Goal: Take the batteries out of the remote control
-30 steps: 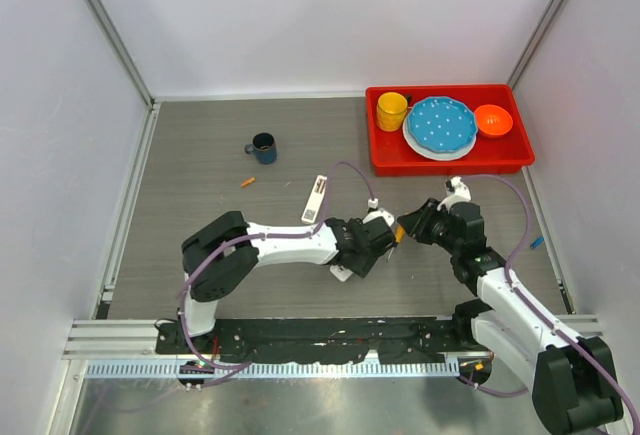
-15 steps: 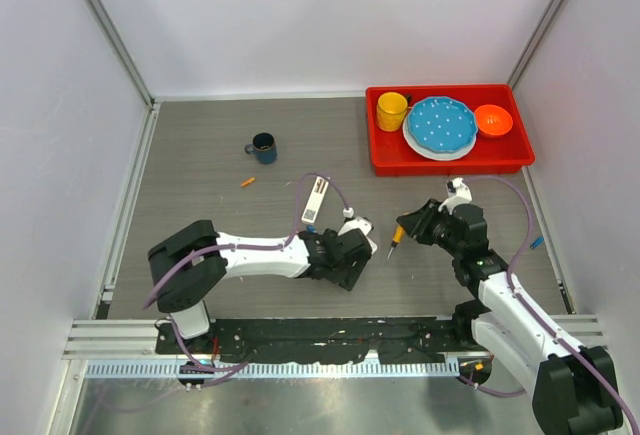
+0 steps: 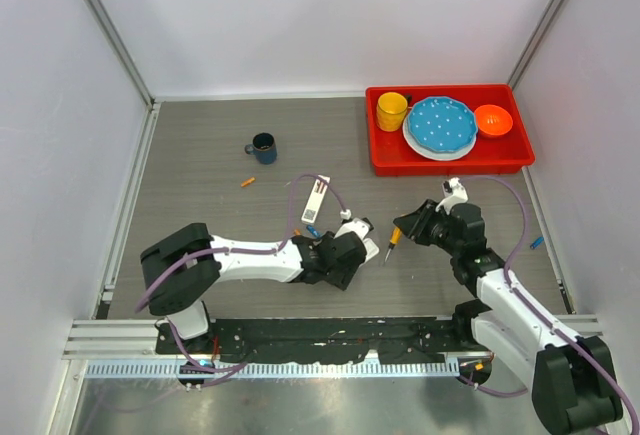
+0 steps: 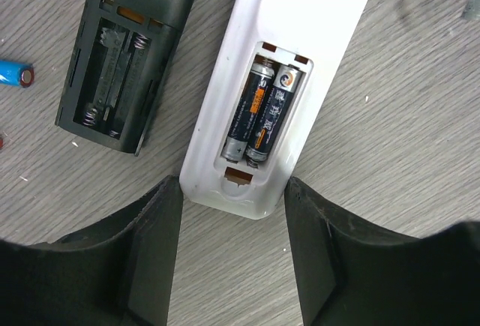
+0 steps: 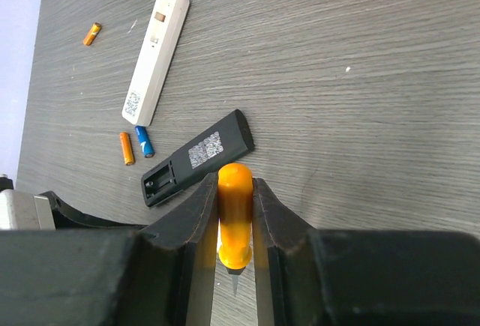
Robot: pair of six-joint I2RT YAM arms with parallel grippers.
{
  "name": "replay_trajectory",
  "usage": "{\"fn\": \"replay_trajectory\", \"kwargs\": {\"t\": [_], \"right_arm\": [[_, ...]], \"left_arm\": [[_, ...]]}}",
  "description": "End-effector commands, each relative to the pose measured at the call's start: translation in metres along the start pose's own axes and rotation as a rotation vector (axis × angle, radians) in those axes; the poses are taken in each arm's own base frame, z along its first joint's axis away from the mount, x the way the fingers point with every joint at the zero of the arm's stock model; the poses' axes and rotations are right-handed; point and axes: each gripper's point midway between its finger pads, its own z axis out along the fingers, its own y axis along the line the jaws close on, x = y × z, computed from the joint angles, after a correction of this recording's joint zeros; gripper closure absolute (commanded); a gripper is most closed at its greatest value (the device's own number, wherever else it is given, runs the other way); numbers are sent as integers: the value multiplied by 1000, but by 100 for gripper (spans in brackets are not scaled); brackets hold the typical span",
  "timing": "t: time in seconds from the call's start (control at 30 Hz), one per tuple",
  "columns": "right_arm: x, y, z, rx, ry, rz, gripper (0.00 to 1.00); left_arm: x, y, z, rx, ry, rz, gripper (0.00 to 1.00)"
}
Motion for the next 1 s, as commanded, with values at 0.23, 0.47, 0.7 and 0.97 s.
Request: {"fn": "replay_trajectory", "kwargs": {"t": [0.23,0.47,0.7,0.97], "right_arm": [[-28,54,13,-189,-40,-54,98],[-19,87,29,-218,-31,-104,99],[-23,95,46,-186,-42,-149,99],[-22,86,57,-139,-40,-173,99]], "left_arm": [[63,7,18,46,119,16,34],[66,0,17,123,81,23,38],[77,-1,23,145,116,60,52],[76,-2,21,158,96,49,53]]}}
